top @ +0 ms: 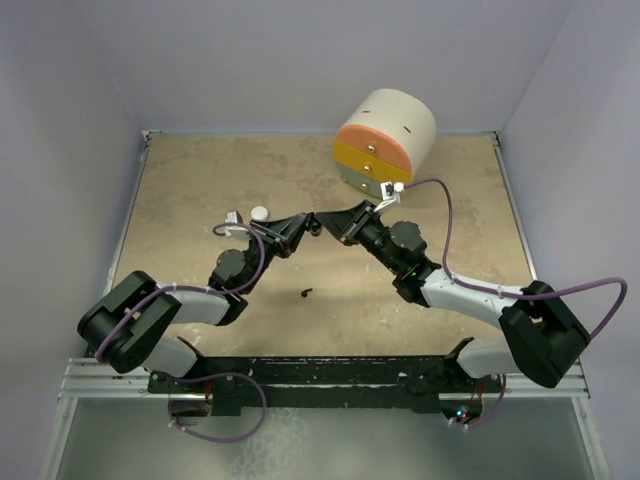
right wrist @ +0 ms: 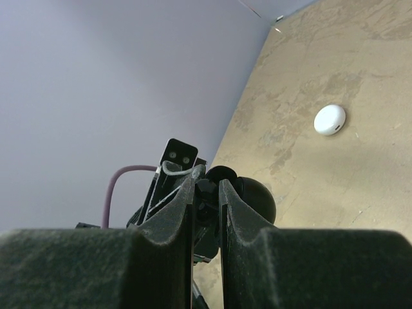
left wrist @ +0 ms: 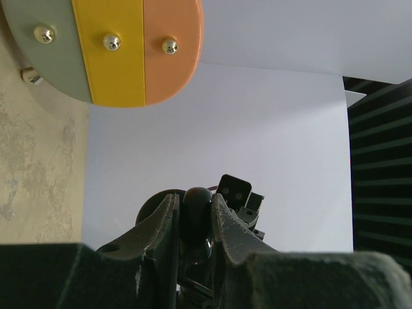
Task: Insert the wireless bluetooth earbuds into the charging case
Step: Place the earbud in the charging case.
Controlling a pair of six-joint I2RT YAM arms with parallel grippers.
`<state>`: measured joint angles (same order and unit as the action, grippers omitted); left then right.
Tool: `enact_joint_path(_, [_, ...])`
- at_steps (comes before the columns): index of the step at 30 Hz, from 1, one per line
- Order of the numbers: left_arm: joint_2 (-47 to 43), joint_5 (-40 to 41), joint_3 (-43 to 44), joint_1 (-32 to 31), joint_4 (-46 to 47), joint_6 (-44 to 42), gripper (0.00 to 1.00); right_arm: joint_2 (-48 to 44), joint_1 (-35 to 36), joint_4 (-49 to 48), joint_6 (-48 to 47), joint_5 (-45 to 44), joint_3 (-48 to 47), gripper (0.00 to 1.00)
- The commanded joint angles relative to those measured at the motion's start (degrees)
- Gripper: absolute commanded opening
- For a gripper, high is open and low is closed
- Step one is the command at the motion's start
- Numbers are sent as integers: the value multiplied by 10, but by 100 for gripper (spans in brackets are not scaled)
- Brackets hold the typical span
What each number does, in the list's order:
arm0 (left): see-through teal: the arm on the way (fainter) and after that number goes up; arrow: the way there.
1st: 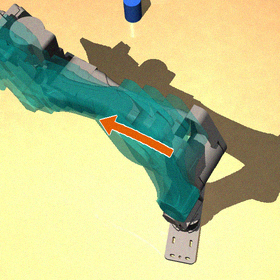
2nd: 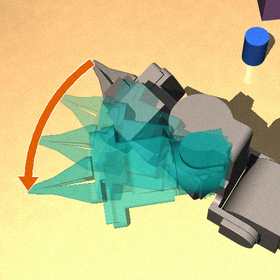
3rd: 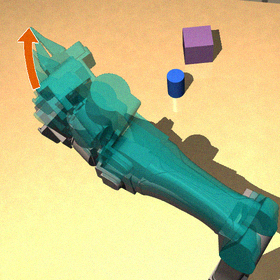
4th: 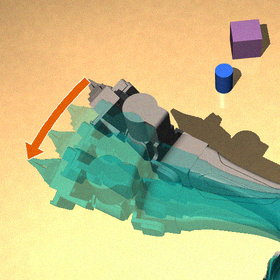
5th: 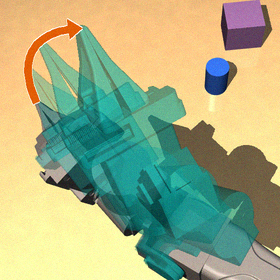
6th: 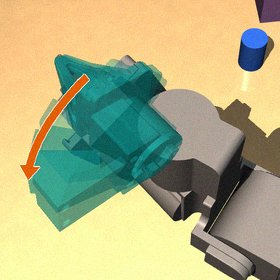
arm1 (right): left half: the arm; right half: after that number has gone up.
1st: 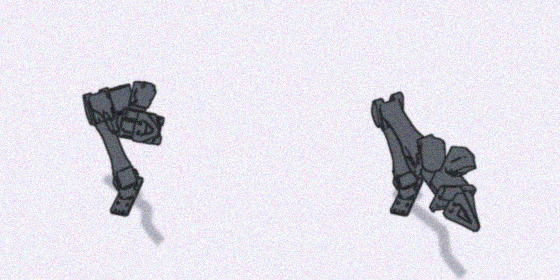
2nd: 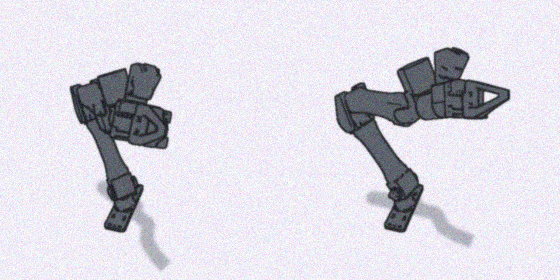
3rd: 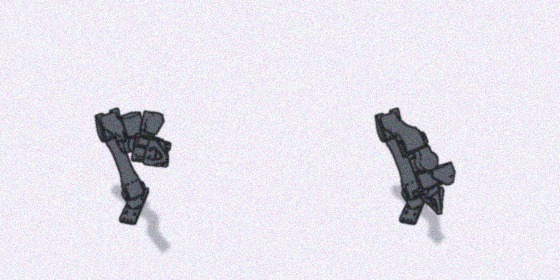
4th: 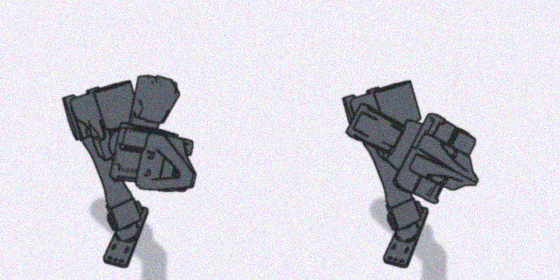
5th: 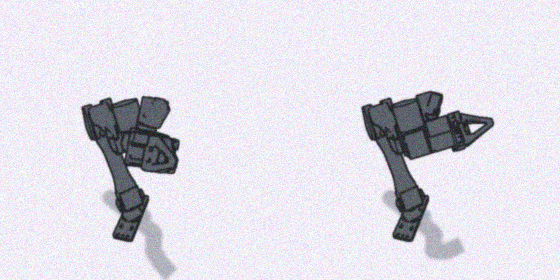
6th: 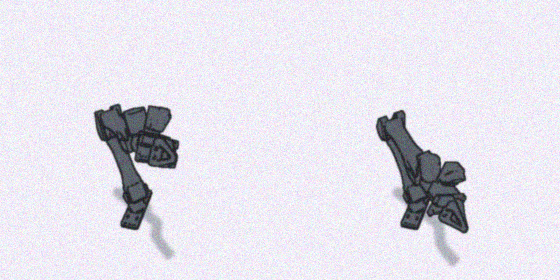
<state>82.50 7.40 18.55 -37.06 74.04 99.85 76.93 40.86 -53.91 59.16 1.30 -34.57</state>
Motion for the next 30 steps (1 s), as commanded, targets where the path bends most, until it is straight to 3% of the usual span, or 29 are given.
enact_joint_path(1, [-4, 31, 20, -3, 55, -11, 0, -5, -3, -20, 21, -5, 5, 11])
enact_joint_path(12, [13, 57, 16, -17, 76, -4, 0, -15, -3, 11, 28, -30, 2, 19])
enact_joint_path(30, [18, 89, 23, -29, 36, -9, 0, -12, -3, 54, -1, -72, -14, 26])
